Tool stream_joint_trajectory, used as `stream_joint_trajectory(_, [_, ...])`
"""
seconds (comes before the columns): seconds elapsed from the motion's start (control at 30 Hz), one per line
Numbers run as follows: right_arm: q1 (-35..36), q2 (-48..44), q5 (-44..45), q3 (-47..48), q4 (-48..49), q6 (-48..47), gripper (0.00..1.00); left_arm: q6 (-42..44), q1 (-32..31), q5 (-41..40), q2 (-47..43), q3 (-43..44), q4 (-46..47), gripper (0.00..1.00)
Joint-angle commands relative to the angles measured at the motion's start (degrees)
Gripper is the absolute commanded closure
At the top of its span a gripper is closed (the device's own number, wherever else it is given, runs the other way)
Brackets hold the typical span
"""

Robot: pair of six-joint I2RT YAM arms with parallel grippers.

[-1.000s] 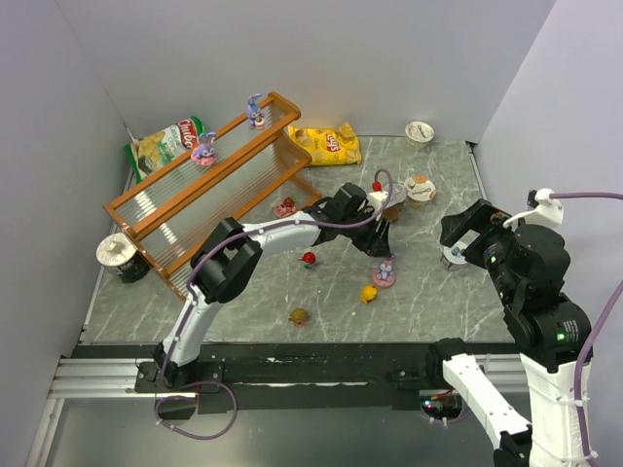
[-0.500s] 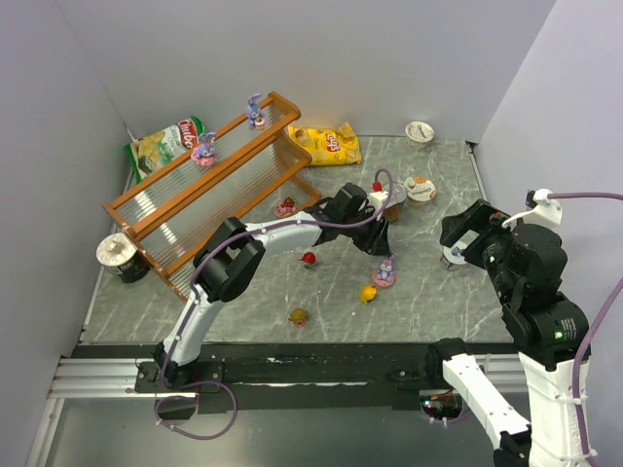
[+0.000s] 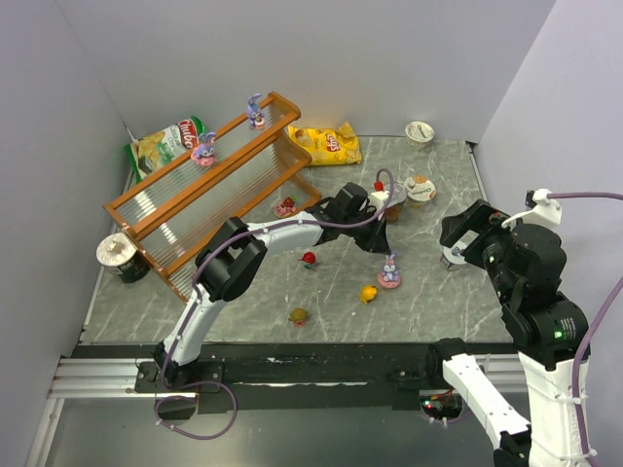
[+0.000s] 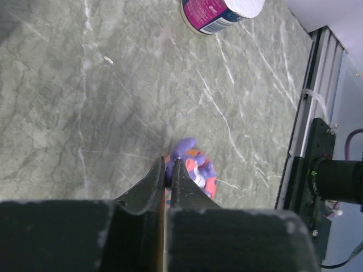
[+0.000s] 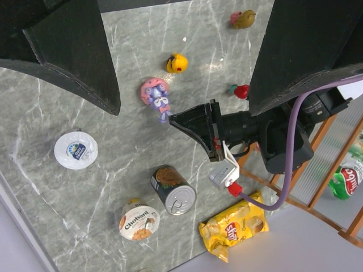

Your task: Place and organize the plastic toys onto the shelf

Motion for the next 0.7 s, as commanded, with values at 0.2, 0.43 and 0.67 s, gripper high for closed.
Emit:
stream_joint_trajectory(0.2, [0.0, -1.3, -0.1, -2.2, 2.0, -0.4, 0.0, 3.5, 0.2, -13.0, -10.0, -1.9, -3.1, 0.99])
stream_joint_trajectory(0.43, [0.0, -0.7, -2.3, -4.7, 4.2, 0.0, 0.0, 7.0, 2.1, -18.8, -26.6, -7.5, -9.1, 0.99])
stream_joint_trajectory(0.67, [0.0, 1.3, -5.8, -7.5, 8.0, 0.1, 0.02, 10.8, 4.4, -24.7, -41.1, -4.9, -23.1, 0.99])
